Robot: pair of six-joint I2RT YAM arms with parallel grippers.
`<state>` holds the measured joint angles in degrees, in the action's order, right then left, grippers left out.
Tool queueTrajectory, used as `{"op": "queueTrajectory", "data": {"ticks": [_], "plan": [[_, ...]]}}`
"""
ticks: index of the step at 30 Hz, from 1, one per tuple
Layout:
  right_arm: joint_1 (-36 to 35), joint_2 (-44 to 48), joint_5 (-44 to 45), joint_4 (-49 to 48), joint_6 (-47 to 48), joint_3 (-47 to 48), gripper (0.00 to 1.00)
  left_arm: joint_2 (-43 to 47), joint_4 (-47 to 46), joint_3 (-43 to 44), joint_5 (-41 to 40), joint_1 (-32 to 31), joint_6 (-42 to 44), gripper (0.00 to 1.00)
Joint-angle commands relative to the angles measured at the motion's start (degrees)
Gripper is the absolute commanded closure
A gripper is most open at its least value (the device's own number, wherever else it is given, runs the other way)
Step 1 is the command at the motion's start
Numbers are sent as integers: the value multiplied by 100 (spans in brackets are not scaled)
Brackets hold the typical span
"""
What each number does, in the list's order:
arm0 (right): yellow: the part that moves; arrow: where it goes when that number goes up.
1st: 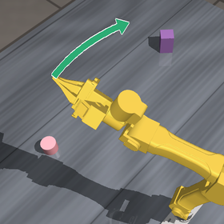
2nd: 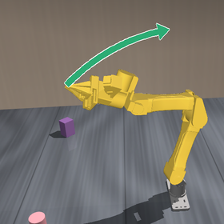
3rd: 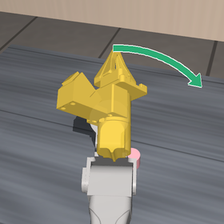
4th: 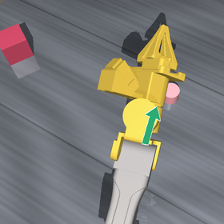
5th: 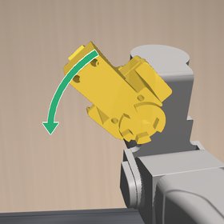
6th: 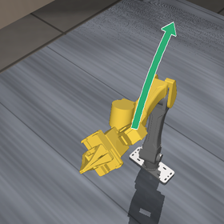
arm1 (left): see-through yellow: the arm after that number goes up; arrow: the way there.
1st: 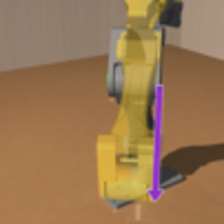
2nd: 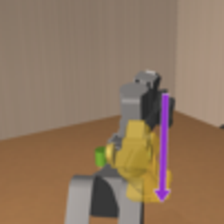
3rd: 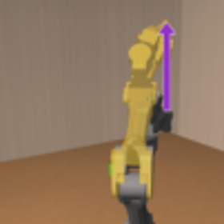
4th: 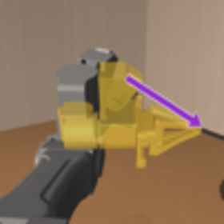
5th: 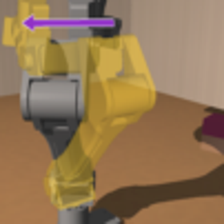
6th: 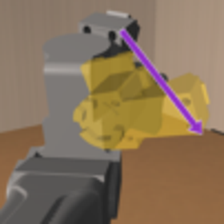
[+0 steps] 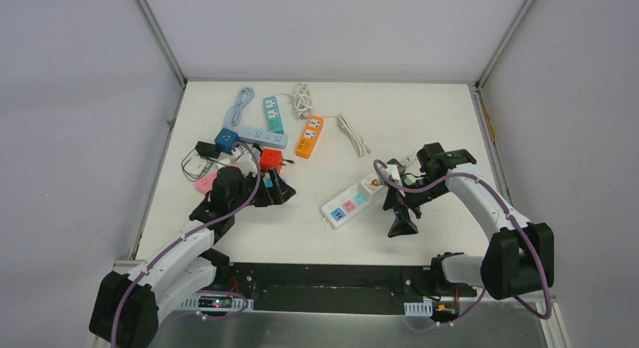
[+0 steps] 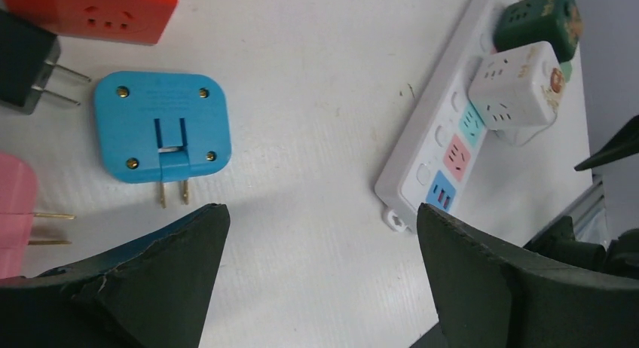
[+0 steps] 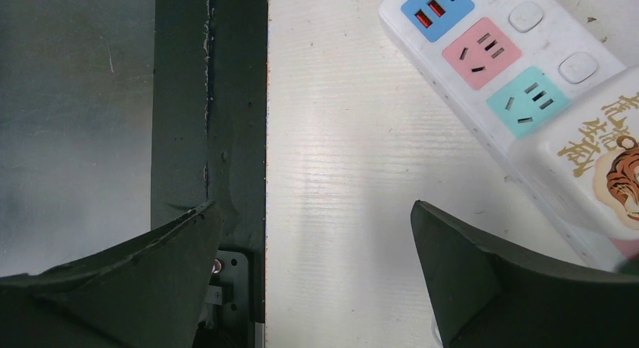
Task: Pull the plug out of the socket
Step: Place the plug at the center of the board, then remove the plug from the socket.
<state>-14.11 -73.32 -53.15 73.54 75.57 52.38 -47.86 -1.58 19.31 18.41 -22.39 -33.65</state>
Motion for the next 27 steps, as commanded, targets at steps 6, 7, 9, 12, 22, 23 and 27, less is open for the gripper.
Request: {"op": "queueTrajectory", "data": {"ticks": [6,7,9,12,22,23,27], "plan": [[50,169,-94,-15,151,57,0,-40,-1106,-168,1055,-42,-257,1],[55,169,-93,-13,151,59,0,-42,-1180,-185,1095,-76,-271,1],[57,169,-99,-21,147,62,0,-51,-1306,-205,1124,-207,-278,1],[62,169,-99,-15,142,62,0,-77,-1525,-241,1084,-463,-259,1],[83,177,-108,11,131,71,0,-427,-2111,-166,787,-1429,-13,1],[90,182,-109,11,133,77,0,-462,-2132,-154,782,-1490,37,1],[113,193,-123,11,112,88,0,-513,-2098,-87,632,-1794,299,1]]}}
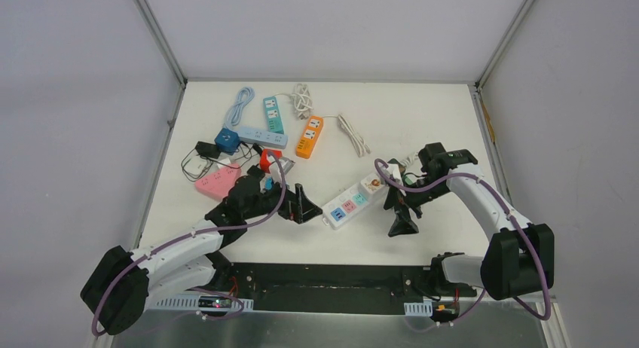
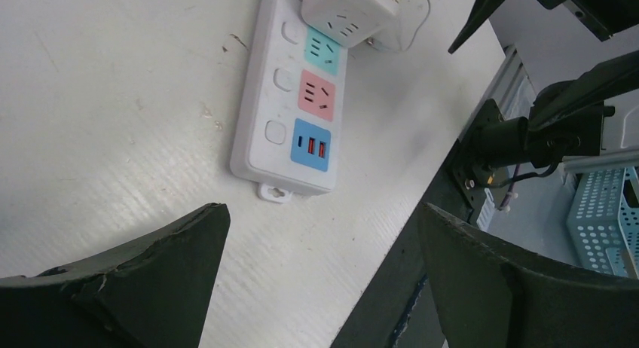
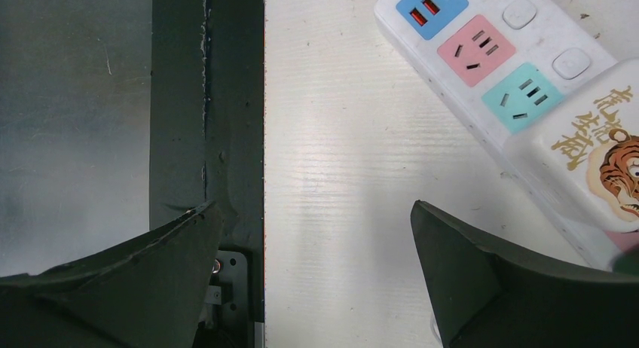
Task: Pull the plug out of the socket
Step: Remove the plug from the socket.
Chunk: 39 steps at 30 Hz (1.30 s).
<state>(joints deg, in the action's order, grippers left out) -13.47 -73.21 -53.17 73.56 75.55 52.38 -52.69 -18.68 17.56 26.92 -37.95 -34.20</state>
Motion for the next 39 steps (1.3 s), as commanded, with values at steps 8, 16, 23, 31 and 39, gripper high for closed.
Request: {"op": "queueTrajectory", "data": {"ticks": [8,16,23,31,39], "plan": [[230,223,-228,97,-215,305,0,-50,-212,174,-547,-660,705,1],[609,380,190,-127,-1226,896,0,292,-250,-116,-820,-669,782,1],[653,671,1187,-1300,-3546,1293,0,811,-52,-337,-1105,-662,868,1],[525,27,1157,-1397,-3918,1561,0,636,-269,-458,-1135,-669,853,1],[-308,-270,2352,-1841,-4343,1826,0,367,-441,-432,-968,-668,836,1]]}}
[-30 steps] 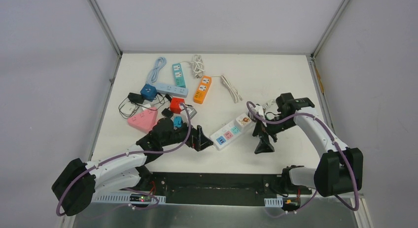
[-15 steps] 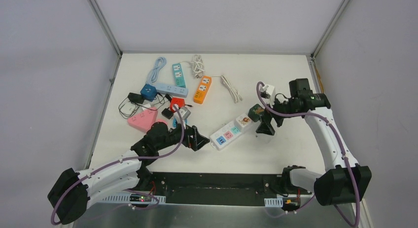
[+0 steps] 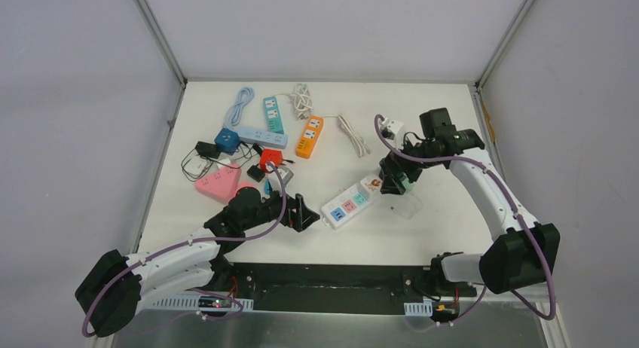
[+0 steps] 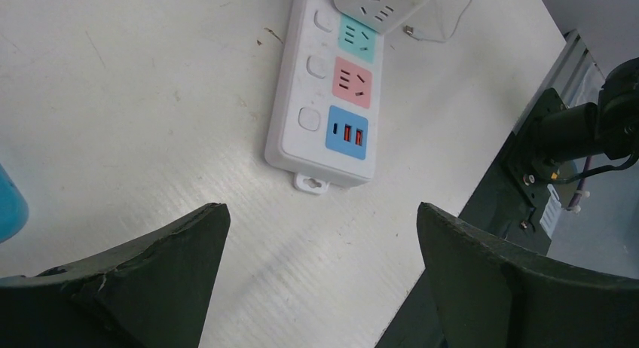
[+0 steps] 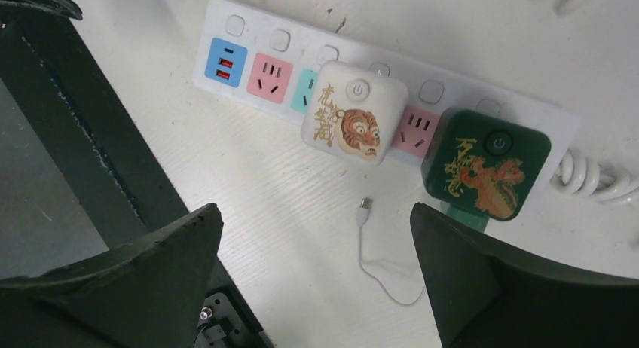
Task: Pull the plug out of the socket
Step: Remove the plug from the socket.
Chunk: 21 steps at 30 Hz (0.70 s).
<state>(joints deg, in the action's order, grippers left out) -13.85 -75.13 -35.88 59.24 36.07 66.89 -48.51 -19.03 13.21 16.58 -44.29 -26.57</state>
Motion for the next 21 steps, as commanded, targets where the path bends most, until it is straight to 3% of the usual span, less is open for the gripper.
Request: {"op": "queueTrajectory", "data": {"ticks": [1,21], "plan": [[-324,-118,739,-491,-470,399,0,-59,-416,13,97,-30,73,1],[-1467,-1045,2363,-2131,-1880,-334,3,-148,-819,-38,84,-30,-49,1]]}}
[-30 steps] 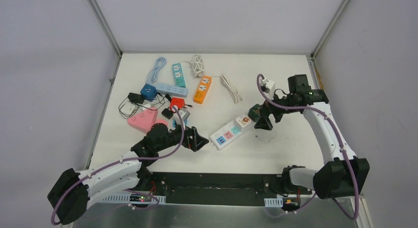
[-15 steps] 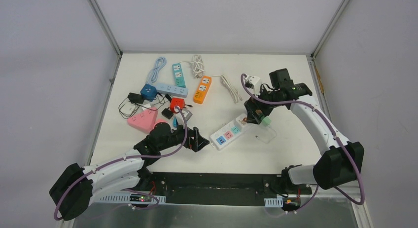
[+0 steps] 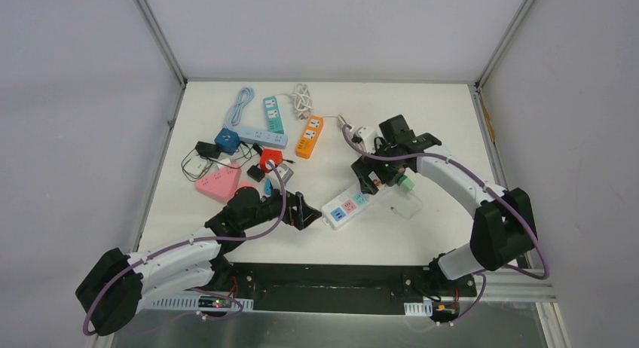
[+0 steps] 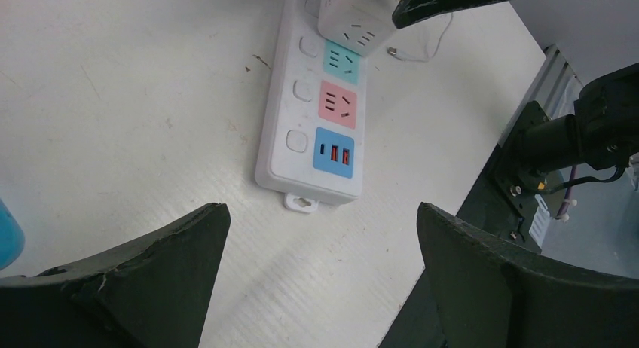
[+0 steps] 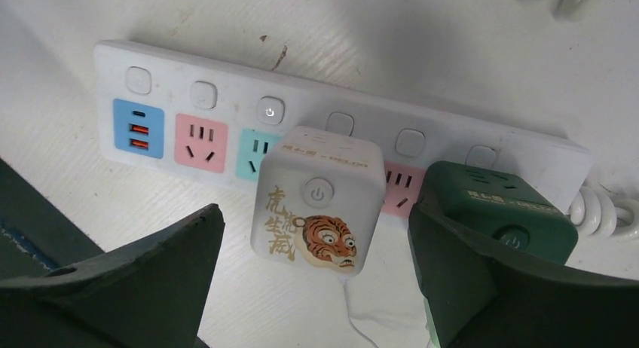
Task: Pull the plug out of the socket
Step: Remove the plug from the socket.
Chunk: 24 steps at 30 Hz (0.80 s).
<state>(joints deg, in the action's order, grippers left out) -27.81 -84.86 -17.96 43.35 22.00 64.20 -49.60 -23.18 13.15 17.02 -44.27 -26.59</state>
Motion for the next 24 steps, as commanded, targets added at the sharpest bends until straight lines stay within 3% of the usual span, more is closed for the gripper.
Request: {"op": "queueTrajectory", "data": {"ticks": [1,13,18,24], "plan": [[-81,-111,611,-574,-503,-97,6,-40,-417,-36,32,-29,-53,1],[-295,-434,664,-577,-675,-163,28,-424,-810,4,-125,-57,-103,1],[-304,-456,597,-424,-703,-150,32,-607,-996,90,-655,-361,375,1],[-308,-464,440,-325,-741,-149,57,-1094,-1145,313,-1642,-1033,1308,1]]}}
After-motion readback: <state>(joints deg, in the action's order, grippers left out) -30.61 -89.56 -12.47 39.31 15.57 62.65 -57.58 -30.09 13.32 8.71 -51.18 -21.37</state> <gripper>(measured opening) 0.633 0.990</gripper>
